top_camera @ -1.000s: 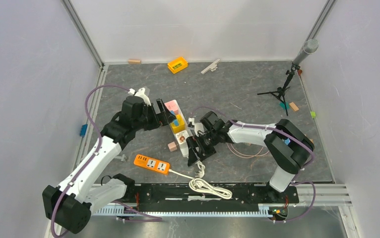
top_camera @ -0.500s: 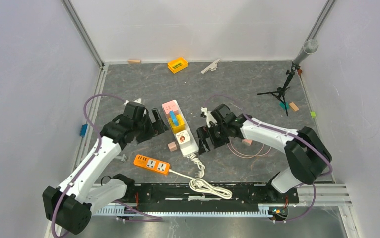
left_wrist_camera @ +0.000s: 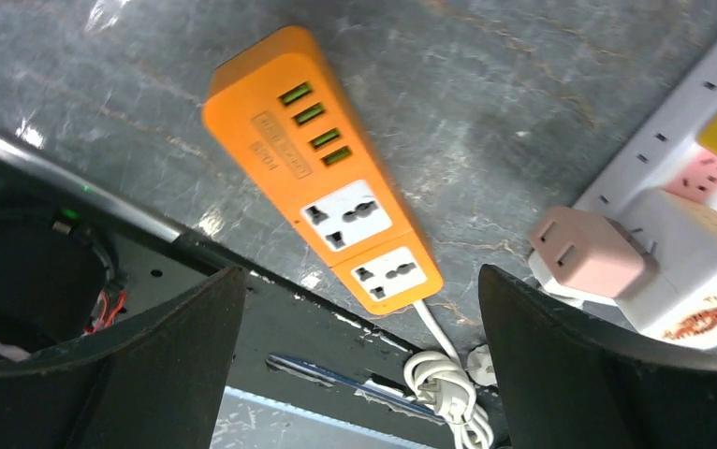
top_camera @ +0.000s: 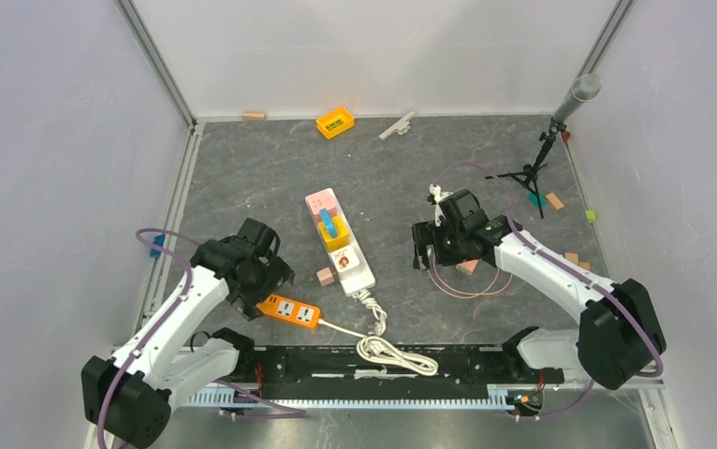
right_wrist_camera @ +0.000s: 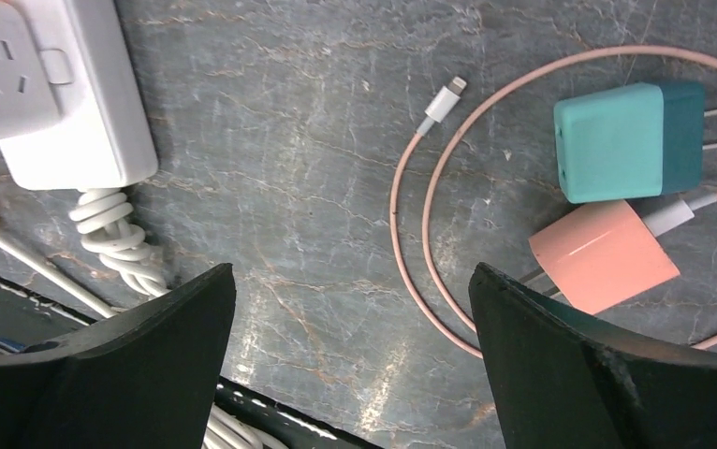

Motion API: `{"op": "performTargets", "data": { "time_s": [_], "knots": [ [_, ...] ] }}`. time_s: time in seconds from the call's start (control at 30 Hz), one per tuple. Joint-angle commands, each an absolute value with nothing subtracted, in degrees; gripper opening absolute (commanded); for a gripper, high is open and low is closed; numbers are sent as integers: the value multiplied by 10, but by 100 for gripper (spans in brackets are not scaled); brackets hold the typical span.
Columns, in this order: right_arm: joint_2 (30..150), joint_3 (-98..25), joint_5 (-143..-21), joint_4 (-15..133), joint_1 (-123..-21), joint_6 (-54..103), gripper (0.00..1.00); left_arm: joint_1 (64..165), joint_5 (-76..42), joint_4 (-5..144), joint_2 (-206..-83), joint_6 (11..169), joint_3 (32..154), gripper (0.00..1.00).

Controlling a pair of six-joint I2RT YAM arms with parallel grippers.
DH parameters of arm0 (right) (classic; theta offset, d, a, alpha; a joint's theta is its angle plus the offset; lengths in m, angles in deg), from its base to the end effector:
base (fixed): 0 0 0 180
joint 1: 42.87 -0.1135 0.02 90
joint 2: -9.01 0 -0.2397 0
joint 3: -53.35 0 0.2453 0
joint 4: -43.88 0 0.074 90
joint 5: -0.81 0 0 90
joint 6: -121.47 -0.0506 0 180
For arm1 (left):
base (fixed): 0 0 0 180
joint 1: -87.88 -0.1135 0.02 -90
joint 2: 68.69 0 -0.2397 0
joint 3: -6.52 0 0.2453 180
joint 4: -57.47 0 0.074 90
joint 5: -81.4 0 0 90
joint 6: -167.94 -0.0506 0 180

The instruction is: Insert the plug

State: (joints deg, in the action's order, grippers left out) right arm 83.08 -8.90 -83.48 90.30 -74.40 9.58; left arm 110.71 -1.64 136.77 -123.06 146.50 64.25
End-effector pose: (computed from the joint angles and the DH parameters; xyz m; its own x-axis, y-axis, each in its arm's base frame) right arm 0.2188 0.1401 0.1880 -0.8831 -0.1066 -0.4569 -0.2541 0.9273 0.2747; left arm 0.1456 -0.0547 0.2022 -0.6600 -0.7246 -0.1982 -0.7013 0.6889 -0.1832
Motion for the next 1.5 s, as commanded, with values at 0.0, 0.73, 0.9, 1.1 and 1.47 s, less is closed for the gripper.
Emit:
{"op": "performTargets", "data": {
  "time_s": [0.0, 0.73, 0.9, 1.1, 1.47],
  "knots": [
    [817, -77, -853, 910, -739, 89, 98, 1104, -5, 1418, -1231, 1561, 627, 100],
    [812, -71, -830, 895, -724, 91, 98, 1102, -66, 1222, -1365, 1536, 560, 46],
    [803, -66, -829, 896, -719, 89, 98, 1104, -66, 1178, -1415, 1504, 591, 32],
    [796, -64, -834, 902, -713, 90, 98, 1111, -59, 1134, -1502, 1423, 647, 26],
    [789, -75, -895, 953, -685, 104, 98, 1163, 11, 1138, -1537, 1384, 724, 31]
  ]
}}
